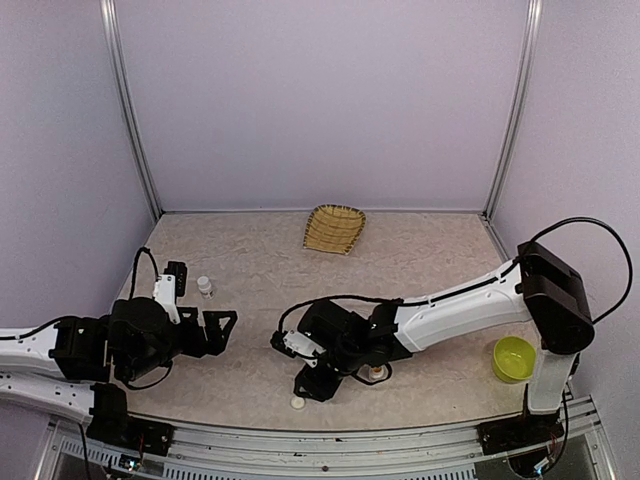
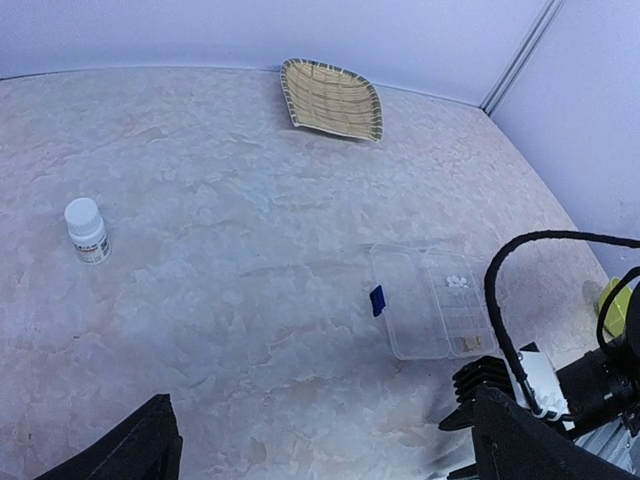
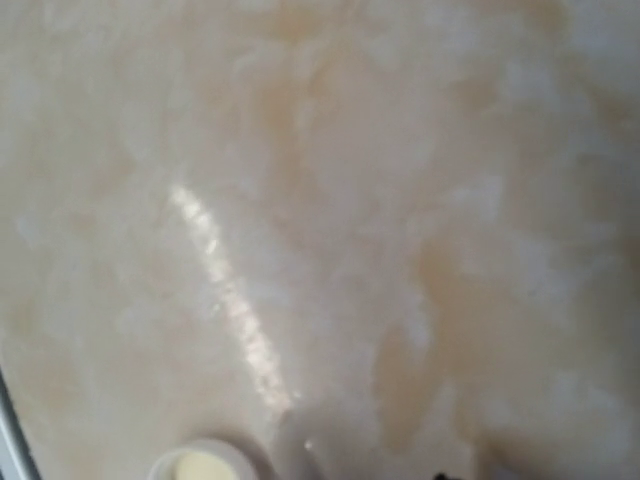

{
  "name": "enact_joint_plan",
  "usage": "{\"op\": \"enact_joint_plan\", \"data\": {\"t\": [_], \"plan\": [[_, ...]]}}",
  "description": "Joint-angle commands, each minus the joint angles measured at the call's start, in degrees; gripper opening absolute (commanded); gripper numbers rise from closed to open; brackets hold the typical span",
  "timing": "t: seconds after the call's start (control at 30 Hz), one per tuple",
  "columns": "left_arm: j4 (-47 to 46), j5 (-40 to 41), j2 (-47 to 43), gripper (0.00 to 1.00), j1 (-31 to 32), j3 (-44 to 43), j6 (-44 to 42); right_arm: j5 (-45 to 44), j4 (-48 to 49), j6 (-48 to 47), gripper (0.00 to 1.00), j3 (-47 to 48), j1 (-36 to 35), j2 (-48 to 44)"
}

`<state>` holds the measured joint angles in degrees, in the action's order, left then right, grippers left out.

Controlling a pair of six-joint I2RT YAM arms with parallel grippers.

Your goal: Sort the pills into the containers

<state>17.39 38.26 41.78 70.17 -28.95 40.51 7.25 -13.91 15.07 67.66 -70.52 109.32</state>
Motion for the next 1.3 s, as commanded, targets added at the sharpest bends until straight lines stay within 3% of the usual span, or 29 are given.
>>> {"op": "enact_joint_plan", "data": {"t": [0.0,0.53,0.73,1.03,1.27], "plan": [[-0.35,1.64,-0.44,0.99,0.14,0.68,0.61,1.66,-3.24,-0.92,0.47,2.20,-1.42,1.91],[-1.64,1.05,-0.57,0.99,0.47,2.43,1.44,1.75,-5.34,-1.71,0.25,4.51,-2.43,5.00],[-3.35,0.54,-0.64,0.99,0.57,3.12,-0.50,2.22,-4.77,-1.47,0.00,4.07,-2.43,4.99],[-10.26,-5.23,-3.96,0.99,1.00,6.01,-10.32,7.89,1.55,0.74,0.00,0.29,-1.15,1.54],[-12.17,-10.21,-5.26,0.99,1.56,8.83,-12.13,7.08,2.33,1.15,0.00,-1.28,-0.34,-0.77]]}}
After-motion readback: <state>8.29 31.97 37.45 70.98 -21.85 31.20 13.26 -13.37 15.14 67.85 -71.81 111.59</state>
